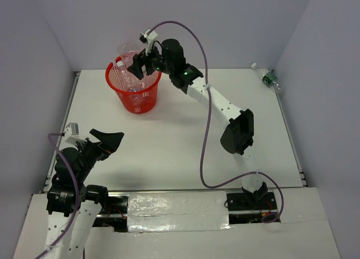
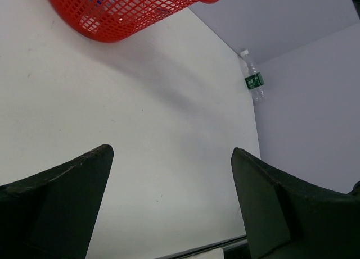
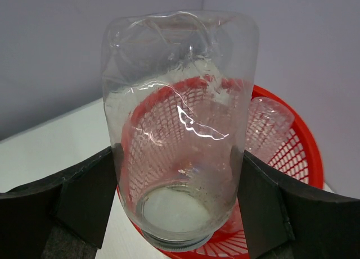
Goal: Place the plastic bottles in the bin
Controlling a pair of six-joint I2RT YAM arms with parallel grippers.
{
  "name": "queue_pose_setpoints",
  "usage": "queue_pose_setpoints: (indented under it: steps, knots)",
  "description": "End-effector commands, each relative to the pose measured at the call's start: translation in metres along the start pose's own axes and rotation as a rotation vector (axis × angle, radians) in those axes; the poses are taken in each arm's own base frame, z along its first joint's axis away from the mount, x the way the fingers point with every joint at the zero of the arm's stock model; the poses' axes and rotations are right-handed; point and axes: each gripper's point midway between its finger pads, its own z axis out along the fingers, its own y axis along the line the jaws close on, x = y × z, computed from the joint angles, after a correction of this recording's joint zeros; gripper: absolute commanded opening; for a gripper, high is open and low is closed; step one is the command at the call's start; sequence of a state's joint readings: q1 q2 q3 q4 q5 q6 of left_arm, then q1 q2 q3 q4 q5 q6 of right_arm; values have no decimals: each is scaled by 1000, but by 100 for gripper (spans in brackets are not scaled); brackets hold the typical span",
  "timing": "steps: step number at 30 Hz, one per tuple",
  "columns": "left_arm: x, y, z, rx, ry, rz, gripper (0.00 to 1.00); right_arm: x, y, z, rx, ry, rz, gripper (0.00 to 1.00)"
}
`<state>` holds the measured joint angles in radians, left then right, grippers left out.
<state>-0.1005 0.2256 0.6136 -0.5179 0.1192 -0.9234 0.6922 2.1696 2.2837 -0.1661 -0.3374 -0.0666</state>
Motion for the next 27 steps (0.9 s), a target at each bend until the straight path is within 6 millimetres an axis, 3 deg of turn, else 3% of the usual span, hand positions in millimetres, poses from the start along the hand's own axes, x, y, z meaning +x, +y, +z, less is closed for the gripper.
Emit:
queue_pose_setpoints:
  steps: [1,13,17,19,25,27]
  knots:
    - [-13,-10,-9,18,-55,-6,99,-36,6,10,17,-152,58,30]
    - [-14,-8,-7,7,-57,-17,99,39,13,34,16,-21,137,48]
    - [-15,-8,-11,1,-62,-20,99,39,13,39,17,-40,139,62]
    - [-15,-7,-12,-2,-65,-22,99,40,16,39,5,-38,137,75]
    - [-15,-8,-10,11,-72,-32,99,41,21,38,-9,-31,146,85]
    - [-15,-9,-9,11,-68,-32,99,38,21,37,-6,-34,140,92]
